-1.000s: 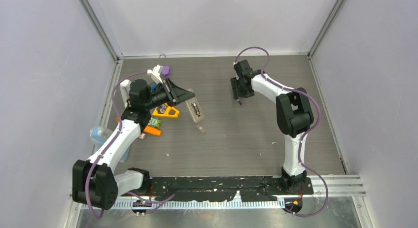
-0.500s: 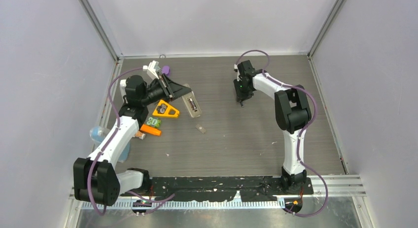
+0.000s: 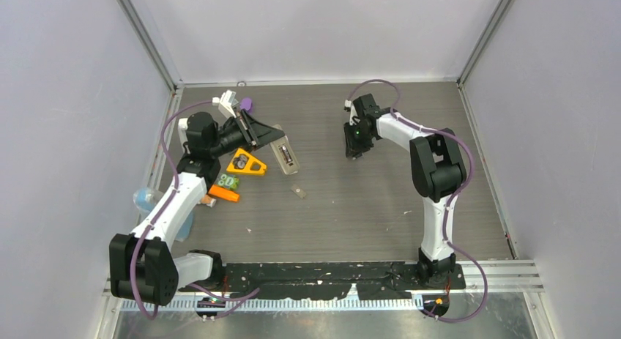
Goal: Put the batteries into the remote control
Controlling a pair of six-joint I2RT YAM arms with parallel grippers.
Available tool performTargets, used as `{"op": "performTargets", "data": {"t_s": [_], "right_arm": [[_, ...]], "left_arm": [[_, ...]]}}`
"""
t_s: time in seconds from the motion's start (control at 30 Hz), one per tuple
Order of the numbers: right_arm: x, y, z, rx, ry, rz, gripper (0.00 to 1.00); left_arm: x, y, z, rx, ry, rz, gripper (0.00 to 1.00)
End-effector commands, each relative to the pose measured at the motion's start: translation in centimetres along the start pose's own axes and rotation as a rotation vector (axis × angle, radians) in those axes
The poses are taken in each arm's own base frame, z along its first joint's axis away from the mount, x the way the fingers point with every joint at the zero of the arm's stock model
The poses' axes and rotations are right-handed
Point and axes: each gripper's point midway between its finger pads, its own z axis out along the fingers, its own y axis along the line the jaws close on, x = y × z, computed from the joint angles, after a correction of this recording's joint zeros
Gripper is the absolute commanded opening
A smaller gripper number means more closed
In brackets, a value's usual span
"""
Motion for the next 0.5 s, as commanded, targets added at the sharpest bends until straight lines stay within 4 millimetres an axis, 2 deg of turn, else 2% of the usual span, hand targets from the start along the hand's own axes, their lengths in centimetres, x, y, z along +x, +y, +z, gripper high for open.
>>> {"op": "performTargets", "data": {"t_s": [0.0,0.13,0.27,0.47], "right_arm": [[2.9,0.8,-0.9,-0.006,0.077,-0.008,0.32],[3.8,0.3,-1.2,0.029,0.092,0.013,0.31],[3.7,0.3,-2.0,0.045,0.072,0.034,0.31],[1.2,1.6,-4.5,0.030,-0.032,0.068,0.31]], "left_arm": [[-0.3,-1.2,-0.5,0.049,-0.015,0.039,0.00],[0.0,-1.0,-0.6,0.045,-0.017,0.032,0.00],[0.2,-0.9,-0.8,0.043,-0.018,0.029,0.00],[0.4,-0.7,-0.9,0.037,-0.023,0.024,0.00]]}}
